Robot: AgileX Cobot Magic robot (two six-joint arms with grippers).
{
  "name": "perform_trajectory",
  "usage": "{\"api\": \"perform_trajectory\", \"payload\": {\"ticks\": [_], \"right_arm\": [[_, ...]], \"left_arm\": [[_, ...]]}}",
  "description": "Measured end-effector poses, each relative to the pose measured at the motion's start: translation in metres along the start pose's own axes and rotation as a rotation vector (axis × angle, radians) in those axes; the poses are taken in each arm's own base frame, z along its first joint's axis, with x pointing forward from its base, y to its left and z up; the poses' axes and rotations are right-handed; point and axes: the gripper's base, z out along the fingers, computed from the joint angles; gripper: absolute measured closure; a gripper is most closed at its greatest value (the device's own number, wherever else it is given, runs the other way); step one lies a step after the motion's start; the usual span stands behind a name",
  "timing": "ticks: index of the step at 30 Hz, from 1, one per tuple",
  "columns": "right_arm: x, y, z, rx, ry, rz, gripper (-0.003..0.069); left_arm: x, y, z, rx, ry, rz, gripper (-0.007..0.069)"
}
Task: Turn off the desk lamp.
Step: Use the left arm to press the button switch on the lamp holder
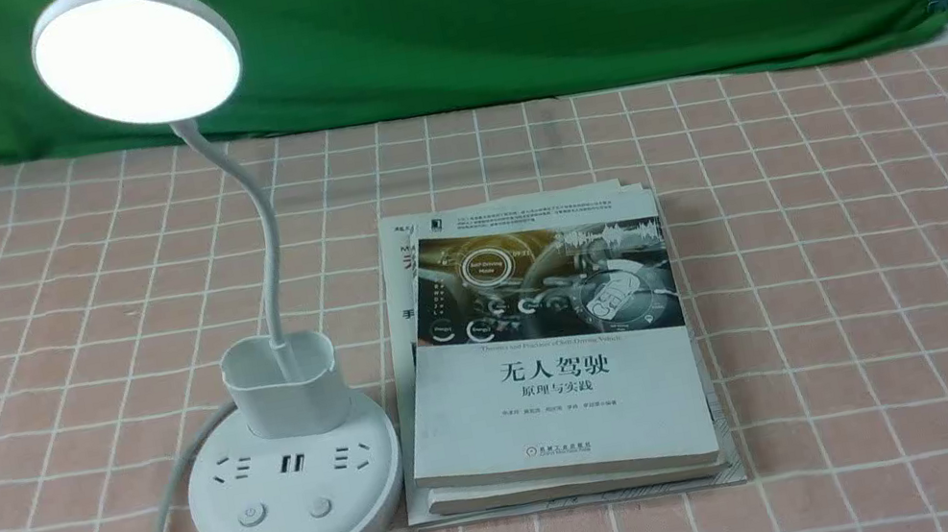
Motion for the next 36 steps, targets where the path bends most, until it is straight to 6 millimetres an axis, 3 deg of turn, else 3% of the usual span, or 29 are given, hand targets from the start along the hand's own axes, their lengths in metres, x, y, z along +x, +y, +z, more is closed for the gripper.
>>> {"api": "perform_trajectory", "payload": {"ticks": [26,28,36], "right_arm": [[0.0,0.0,0.0,0.0,0.0,0.0,0.0419],[0.0,0.0,0.0,0.0,0.0,0.0,0.0419],[0.0,0.0,0.0,0.0,0.0,0.0,0.0419]], "left_arm": [[-0.003,0.0,0.0,0.001,-0.028,-0.015,0.0621],[-0.004,-0.001,0.0,0.007,-0.047,-0.051,0.0621],[-0.017,-0.003,-0.002,0.084,-0.173,-0.546,0.0621]]}}
